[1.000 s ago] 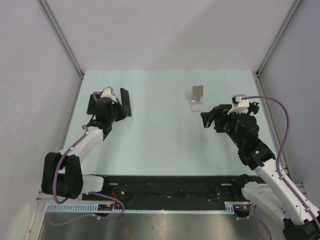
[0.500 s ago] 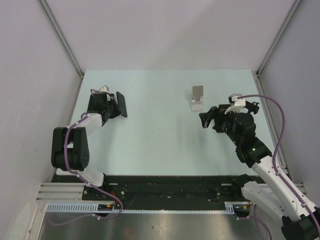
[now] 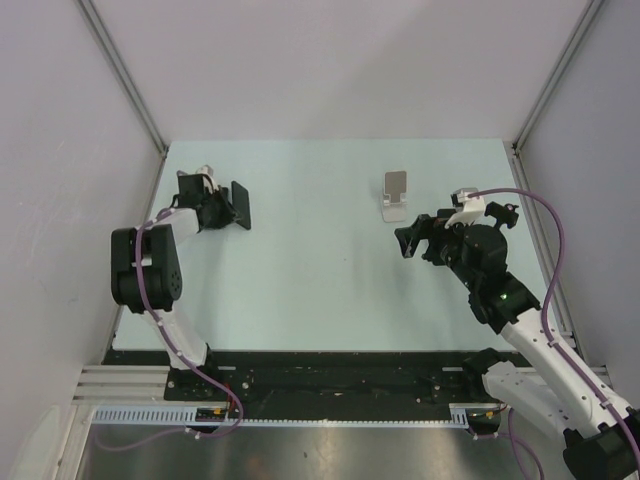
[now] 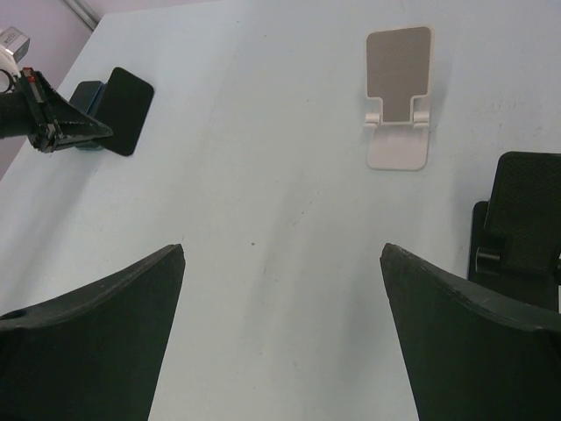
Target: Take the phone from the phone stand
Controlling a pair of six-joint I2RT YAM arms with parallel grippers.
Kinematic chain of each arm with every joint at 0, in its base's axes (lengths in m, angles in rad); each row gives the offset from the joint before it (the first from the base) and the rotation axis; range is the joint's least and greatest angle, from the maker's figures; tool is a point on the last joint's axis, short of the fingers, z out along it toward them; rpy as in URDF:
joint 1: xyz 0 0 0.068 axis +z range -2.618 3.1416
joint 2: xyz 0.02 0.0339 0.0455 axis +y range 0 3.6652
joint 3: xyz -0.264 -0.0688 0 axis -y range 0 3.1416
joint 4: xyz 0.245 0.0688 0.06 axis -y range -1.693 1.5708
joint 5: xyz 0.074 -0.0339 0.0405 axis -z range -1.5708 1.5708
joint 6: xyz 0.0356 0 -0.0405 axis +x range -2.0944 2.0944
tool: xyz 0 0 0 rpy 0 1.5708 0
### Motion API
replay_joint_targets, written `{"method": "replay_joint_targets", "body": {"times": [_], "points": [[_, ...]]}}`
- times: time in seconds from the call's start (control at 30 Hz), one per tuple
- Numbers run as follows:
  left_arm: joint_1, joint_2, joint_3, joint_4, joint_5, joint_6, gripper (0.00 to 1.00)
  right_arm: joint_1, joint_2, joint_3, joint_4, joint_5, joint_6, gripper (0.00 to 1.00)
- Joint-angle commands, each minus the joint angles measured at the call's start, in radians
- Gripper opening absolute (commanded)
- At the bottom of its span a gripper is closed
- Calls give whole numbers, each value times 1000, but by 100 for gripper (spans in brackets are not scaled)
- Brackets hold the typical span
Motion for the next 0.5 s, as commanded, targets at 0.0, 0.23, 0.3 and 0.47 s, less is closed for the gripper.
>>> {"method": "replay_joint_targets", "body": {"times": [0.0, 0.23, 0.3, 0.47], "points": [[9, 34, 81, -29, 55, 56, 6, -5, 5, -4, 52, -21, -9, 100], [15, 56, 101, -78, 35, 61, 20, -18, 4, -4, 42, -29, -6, 100], [17, 47, 101, -86, 7, 64, 28, -19, 5, -4, 41, -32, -2, 100], [23, 28, 118, -115, -42, 82, 35, -21, 5, -6, 39, -37, 2, 100]]}}
